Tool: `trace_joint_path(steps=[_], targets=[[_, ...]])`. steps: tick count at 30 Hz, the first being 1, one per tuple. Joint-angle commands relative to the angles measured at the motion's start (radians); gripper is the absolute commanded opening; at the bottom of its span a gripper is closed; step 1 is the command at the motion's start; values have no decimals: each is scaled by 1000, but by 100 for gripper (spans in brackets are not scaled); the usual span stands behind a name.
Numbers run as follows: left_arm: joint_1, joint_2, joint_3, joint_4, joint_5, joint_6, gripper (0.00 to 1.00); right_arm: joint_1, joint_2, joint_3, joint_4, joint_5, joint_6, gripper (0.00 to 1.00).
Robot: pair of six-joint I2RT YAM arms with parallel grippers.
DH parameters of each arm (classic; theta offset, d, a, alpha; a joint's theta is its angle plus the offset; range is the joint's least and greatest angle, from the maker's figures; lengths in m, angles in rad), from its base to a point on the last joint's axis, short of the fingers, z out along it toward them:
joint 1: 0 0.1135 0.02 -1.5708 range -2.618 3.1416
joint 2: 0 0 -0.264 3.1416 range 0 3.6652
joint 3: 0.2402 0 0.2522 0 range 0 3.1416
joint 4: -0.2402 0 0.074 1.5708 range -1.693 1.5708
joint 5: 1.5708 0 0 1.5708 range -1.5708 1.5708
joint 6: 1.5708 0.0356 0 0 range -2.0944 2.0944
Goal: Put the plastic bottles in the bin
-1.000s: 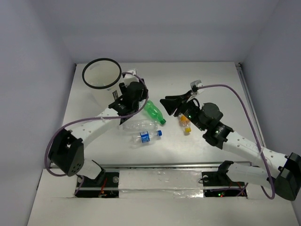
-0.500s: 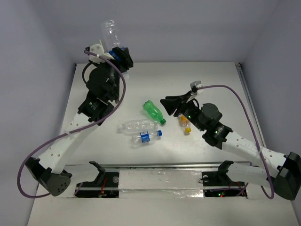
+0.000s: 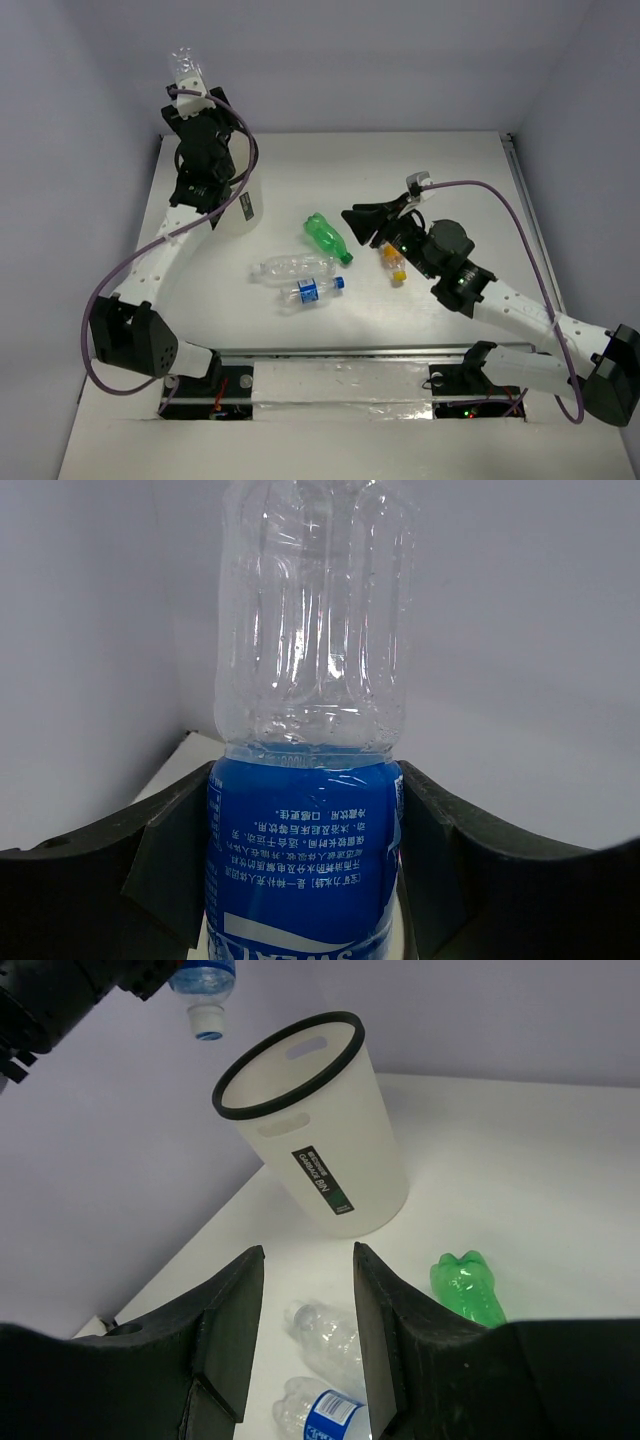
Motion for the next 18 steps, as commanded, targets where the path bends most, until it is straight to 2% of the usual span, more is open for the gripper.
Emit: trace_joint_path(steps=[1,6,13,18], targets=[[18,2,-14,177,14,112,37,-3,-2,15,39,3,-20,46],[48,77,-46,237,0,168,38,-3,7,16,38,-3,-17,46],[57,134,-129,305,-5,156,38,-3,3,7,36,-20,-1,47],[57,140,-173,337,-3,150,44,-3,3,3,38,-15,0,47]])
